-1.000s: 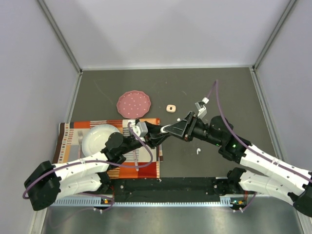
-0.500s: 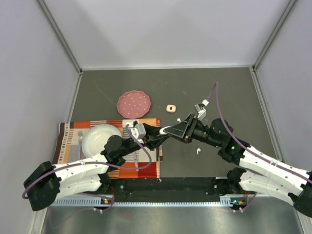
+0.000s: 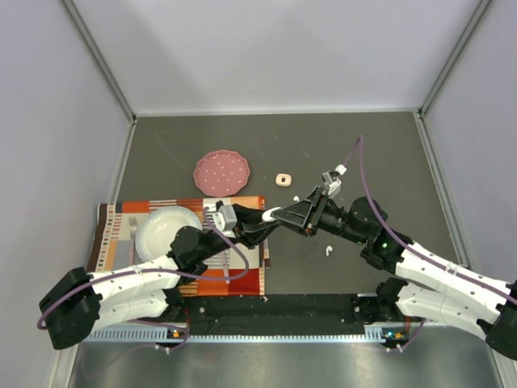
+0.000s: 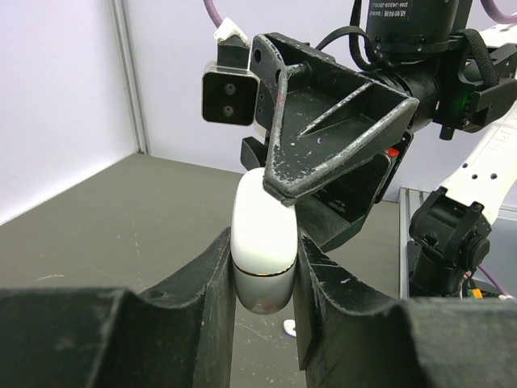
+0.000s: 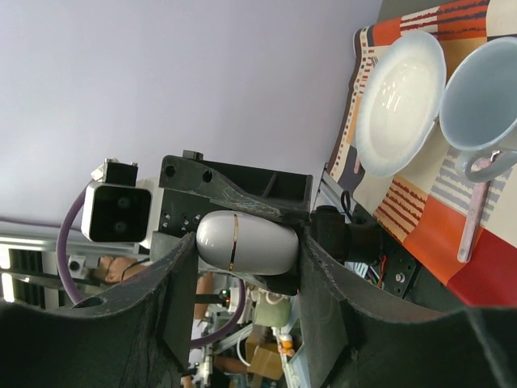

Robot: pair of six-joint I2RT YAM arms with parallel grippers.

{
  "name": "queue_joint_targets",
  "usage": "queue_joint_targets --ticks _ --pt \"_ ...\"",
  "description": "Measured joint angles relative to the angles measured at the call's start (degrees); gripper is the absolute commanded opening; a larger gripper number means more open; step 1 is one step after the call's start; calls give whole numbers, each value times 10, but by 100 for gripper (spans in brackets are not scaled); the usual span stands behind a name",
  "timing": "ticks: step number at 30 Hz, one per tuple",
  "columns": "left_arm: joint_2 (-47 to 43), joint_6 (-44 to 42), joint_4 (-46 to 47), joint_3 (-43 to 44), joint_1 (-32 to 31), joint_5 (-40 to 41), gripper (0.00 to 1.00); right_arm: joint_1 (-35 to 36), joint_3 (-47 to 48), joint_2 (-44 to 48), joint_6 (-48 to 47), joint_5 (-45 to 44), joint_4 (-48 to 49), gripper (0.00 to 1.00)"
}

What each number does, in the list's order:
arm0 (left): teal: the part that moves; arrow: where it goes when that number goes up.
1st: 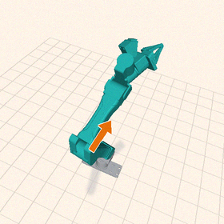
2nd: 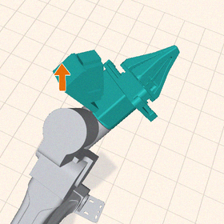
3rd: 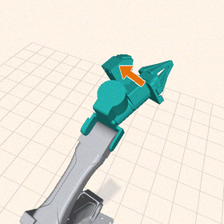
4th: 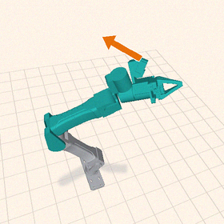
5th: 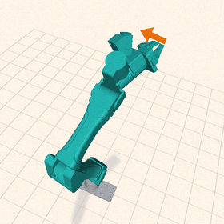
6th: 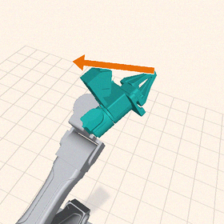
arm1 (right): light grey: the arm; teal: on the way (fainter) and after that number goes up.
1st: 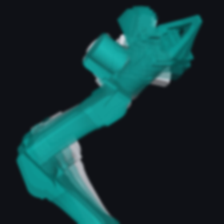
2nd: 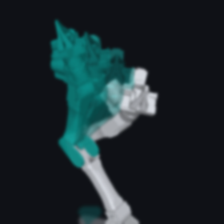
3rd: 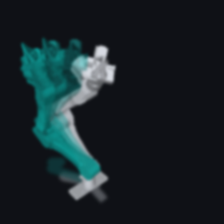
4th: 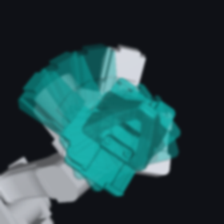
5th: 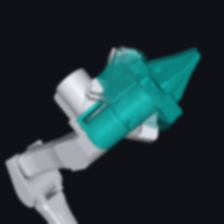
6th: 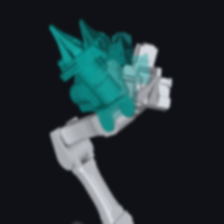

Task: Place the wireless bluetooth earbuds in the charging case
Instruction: Pass from the left arm to the right, then pass from the right arm to the left

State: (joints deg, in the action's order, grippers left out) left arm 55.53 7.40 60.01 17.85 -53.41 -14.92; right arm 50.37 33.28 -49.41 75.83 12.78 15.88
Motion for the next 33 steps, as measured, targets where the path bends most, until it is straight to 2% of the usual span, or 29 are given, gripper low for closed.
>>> queue_joint_targets --ticks 9,22,33 --pt "-3 -3 0 -3 5 24 51 -9 -3 0 9 -8 7 0" --pt "-10 -3 5 -8 7 40 51 -12 -3 0 16 -11 10 0" --pt "10 0 76 -20 8 32 50 -12 -3 -14 24 -6 13 0"
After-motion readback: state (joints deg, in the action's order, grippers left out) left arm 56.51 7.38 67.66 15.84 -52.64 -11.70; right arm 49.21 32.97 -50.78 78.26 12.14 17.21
